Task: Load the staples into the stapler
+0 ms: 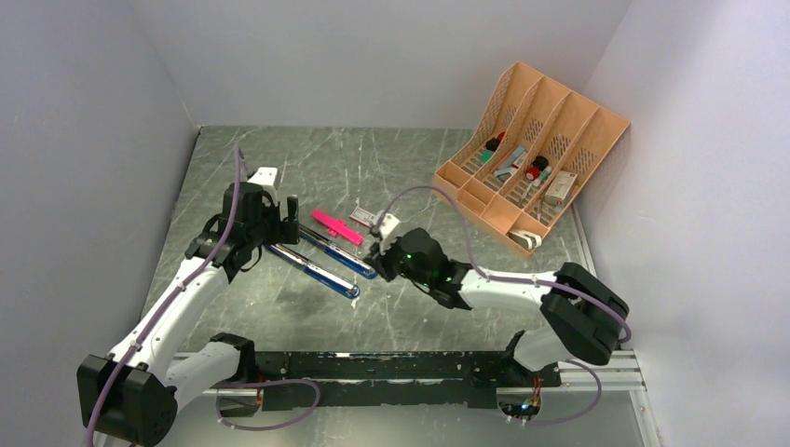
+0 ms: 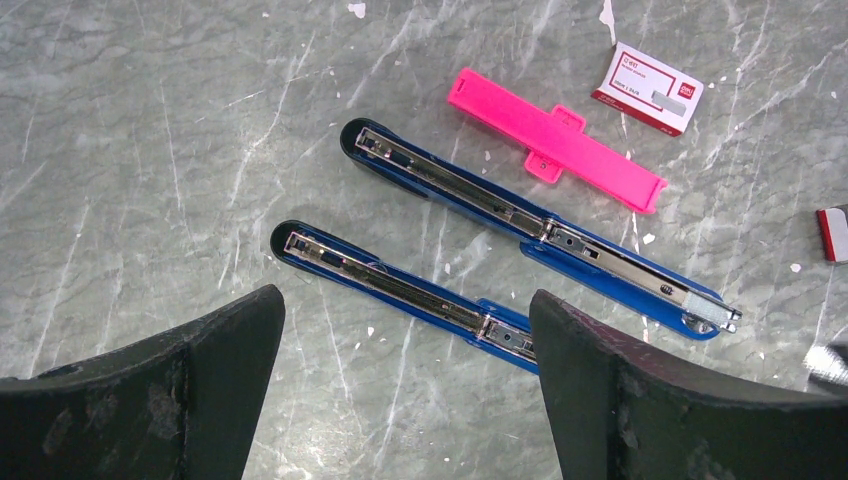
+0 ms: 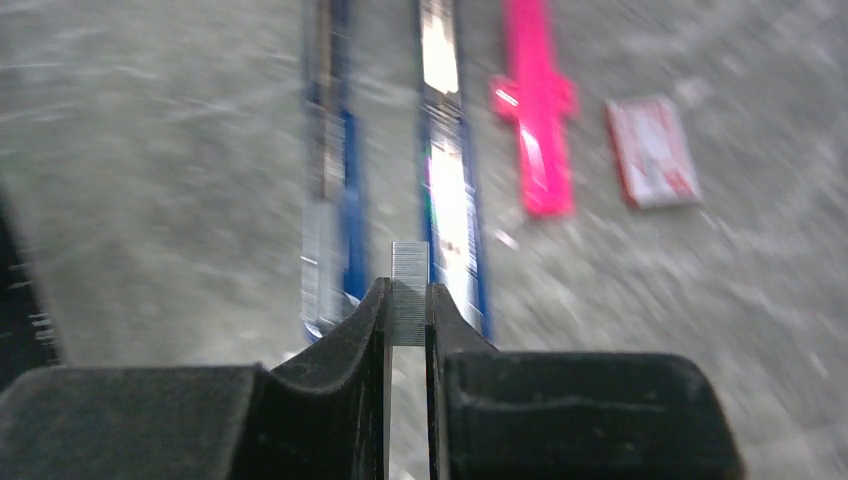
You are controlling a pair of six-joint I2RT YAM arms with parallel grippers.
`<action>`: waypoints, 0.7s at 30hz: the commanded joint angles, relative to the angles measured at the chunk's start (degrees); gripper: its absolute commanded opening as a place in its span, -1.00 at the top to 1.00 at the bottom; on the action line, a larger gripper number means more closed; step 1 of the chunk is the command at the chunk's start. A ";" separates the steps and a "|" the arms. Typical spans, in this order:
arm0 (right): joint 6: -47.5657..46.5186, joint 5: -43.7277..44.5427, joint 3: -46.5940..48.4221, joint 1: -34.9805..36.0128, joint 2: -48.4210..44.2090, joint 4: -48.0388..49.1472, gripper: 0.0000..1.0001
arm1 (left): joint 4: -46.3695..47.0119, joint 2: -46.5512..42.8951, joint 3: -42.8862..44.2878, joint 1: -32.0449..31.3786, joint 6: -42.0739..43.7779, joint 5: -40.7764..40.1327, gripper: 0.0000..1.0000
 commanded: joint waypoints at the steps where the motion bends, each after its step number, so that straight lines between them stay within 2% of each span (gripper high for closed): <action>1: -6.52 -16.70 6.52 4.24 6.19 1.47 0.84 | 1.41 -0.69 0.21 -0.07 0.66 0.81 -0.93; 3: -7.41 -20.20 9.33 6.76 10.81 2.07 0.84 | 1.43 -0.69 0.23 -0.07 0.66 0.90 -0.93; 10: -9.50 -22.52 17.46 11.08 24.65 1.41 0.78 | 1.41 -0.68 0.32 -0.07 0.65 0.93 -0.93; 16: -9.42 -21.76 19.25 12.20 29.96 2.58 0.73 | 1.47 -0.60 0.35 -0.07 0.66 0.90 -0.93; 21: -9.91 -20.85 19.27 12.66 31.60 2.07 0.53 | 1.47 -0.65 0.30 -0.07 0.65 0.98 -0.93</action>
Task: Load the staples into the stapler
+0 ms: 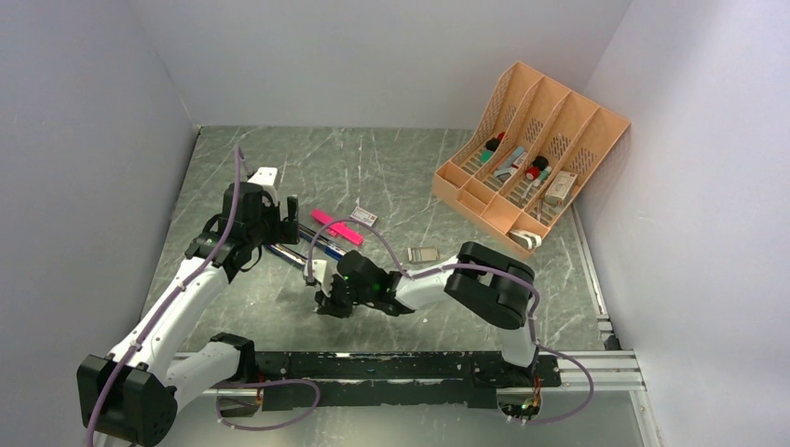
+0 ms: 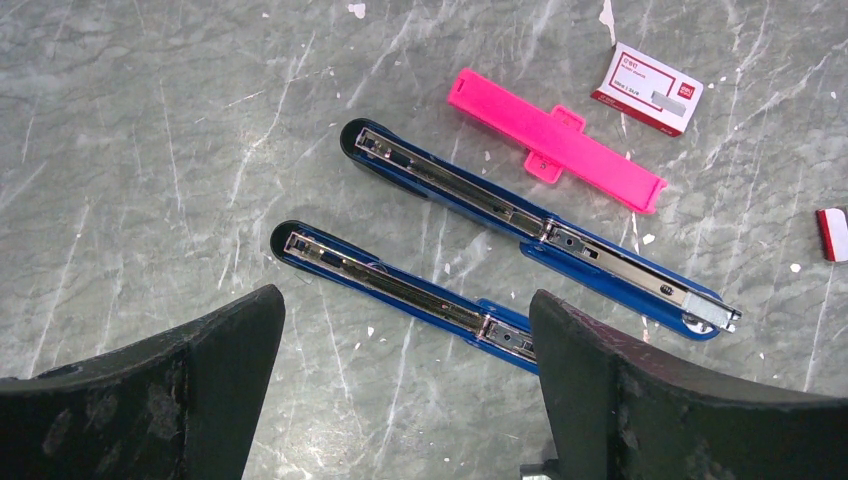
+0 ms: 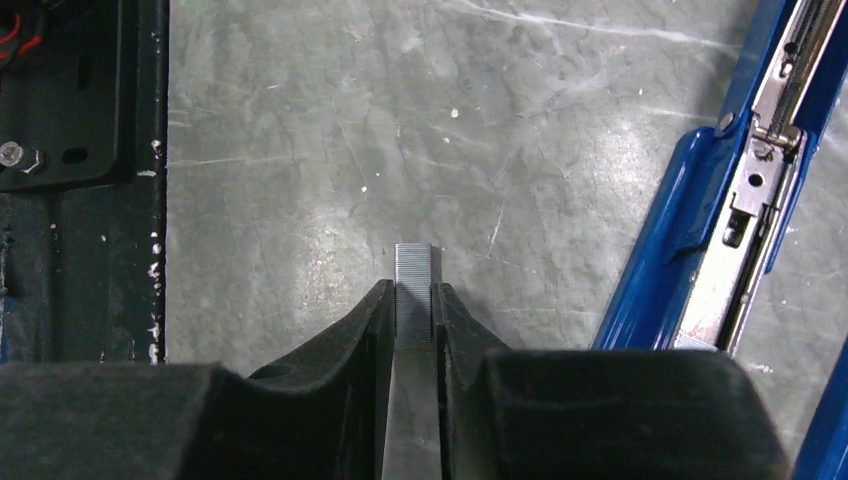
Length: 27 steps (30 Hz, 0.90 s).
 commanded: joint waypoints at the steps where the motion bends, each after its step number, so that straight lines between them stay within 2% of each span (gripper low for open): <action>1: -1.37 0.61 0.60 0.64 1.90 0.17 0.49 | 1.48 -0.68 0.32 -0.07 0.66 0.94 -0.93; 15: -2.47 1.06 -4.37 0.66 1.60 -0.92 0.30 | 1.48 -0.68 0.27 -0.07 0.65 0.99 -0.93; 27: -2.44 3.19 -6.65 0.03 0.89 -1.58 0.33 | 1.47 -0.65 0.18 -0.07 0.65 1.15 -0.93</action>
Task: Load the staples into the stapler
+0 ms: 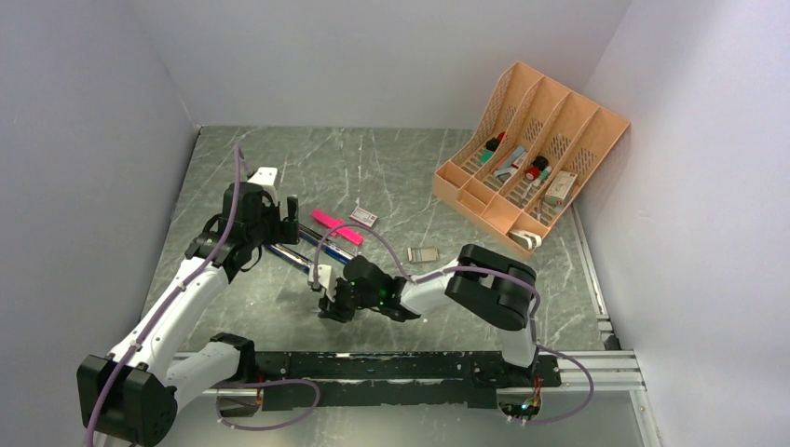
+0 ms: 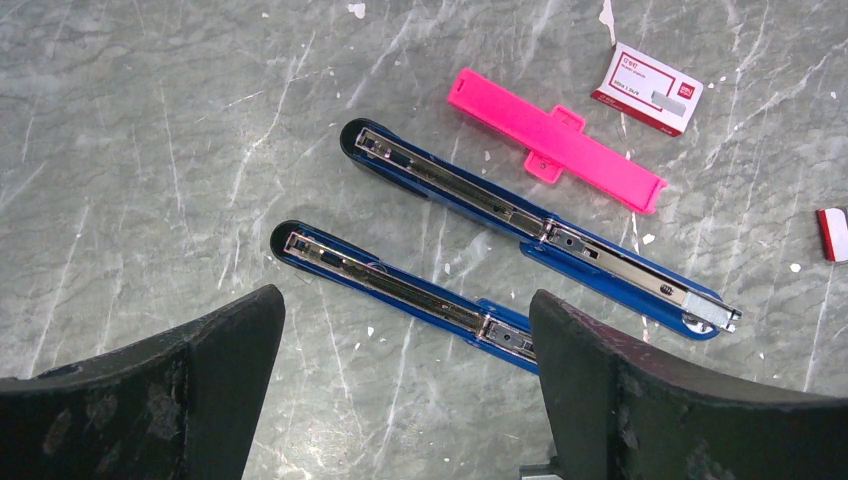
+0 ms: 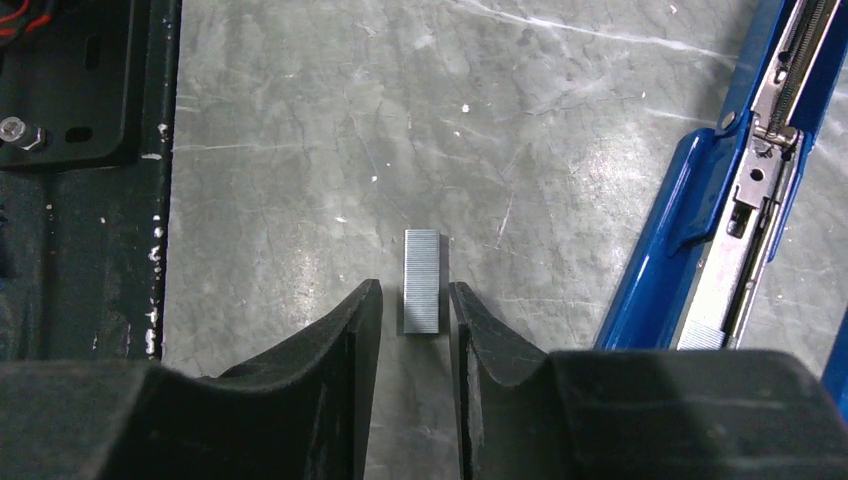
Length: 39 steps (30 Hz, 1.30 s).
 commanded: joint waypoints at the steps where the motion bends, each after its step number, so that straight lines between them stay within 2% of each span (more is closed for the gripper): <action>1: -0.46 2.39 -2.48 -0.53 1.17 -8.21 0.34 | 1.41 -0.70 0.16 -0.07 0.60 1.10 -0.93; 9: -0.85 2.38 -2.82 -0.57 0.92 -8.67 0.46 | 1.48 -0.68 0.17 -0.07 0.66 1.06 -0.93; 16: -1.35 1.25 -2.87 -0.58 -0.06 -7.99 0.73 | 1.48 -0.70 0.17 -0.07 0.66 1.06 -0.93; 24: -1.53 -2.96 -1.27 -2.33 -10.68 -5.94 1.00 | 1.44 -0.77 0.21 -0.07 0.66 0.97 -0.93; 27: -1.10 -4.19 -1.29 -5.74 -14.75 -5.83 1.00 | 1.48 -0.81 0.27 -0.07 0.66 0.97 -0.92; 32: 0.50 3.25 -0.55 -11.16 -16.47 -8.70 1.00 | 1.36 -0.71 0.28 -0.08 0.65 0.93 -0.92; 39: 2.54 10.18 6.39 -12.30 -10.66 -17.42 1.00 | 1.36 -0.55 0.31 -0.07 0.66 0.88 -0.92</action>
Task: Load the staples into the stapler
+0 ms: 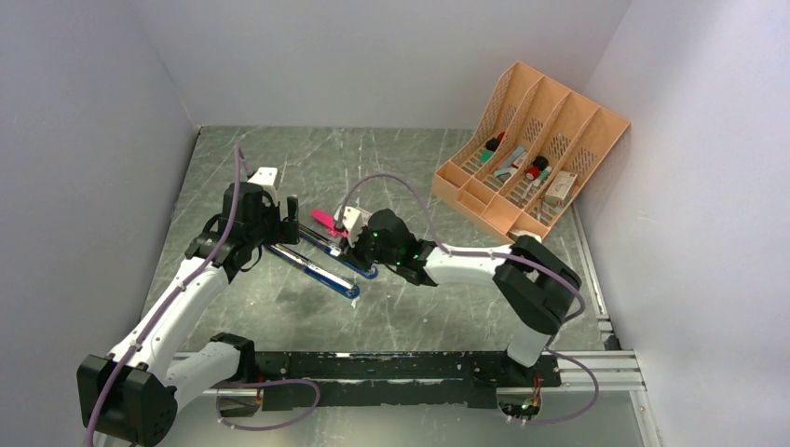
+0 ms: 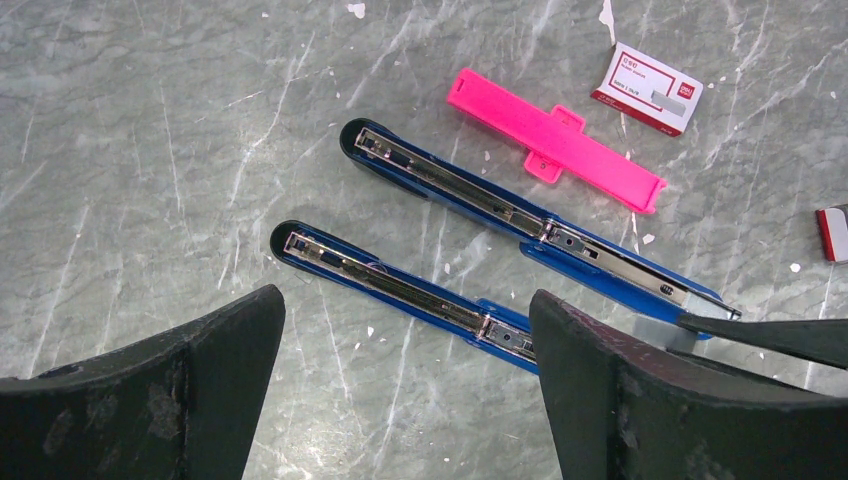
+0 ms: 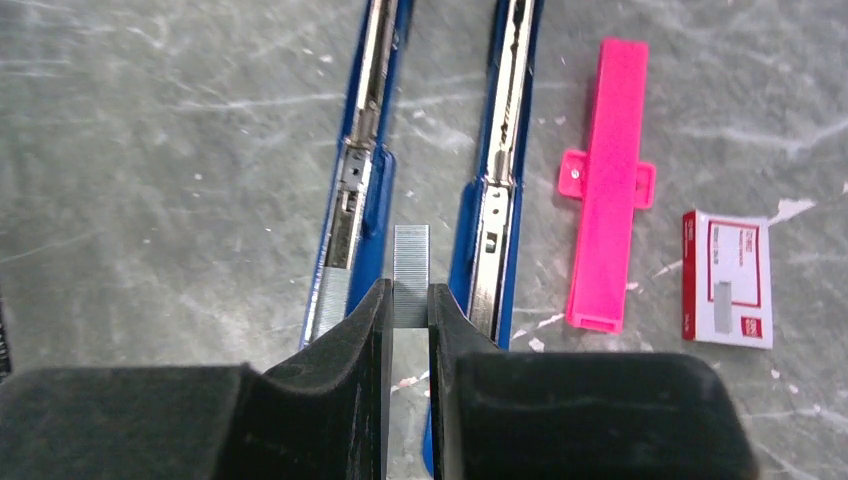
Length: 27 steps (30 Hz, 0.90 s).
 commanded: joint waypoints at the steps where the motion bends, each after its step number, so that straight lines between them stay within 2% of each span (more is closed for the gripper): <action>1: 2.08 5.41 3.96 -0.03 3.52 -6.71 1.00 | 1.32 -0.53 0.34 -0.07 0.64 0.92 -0.92; 10: 5.03 10.05 5.93 -0.50 5.60 -9.53 1.00 | 1.43 -0.50 0.30 -0.07 0.64 0.95 -0.92; 27: 5.63 9.04 9.09 -1.72 7.78 -11.71 1.00 | 1.48 -0.36 0.21 -0.07 0.62 0.87 -0.92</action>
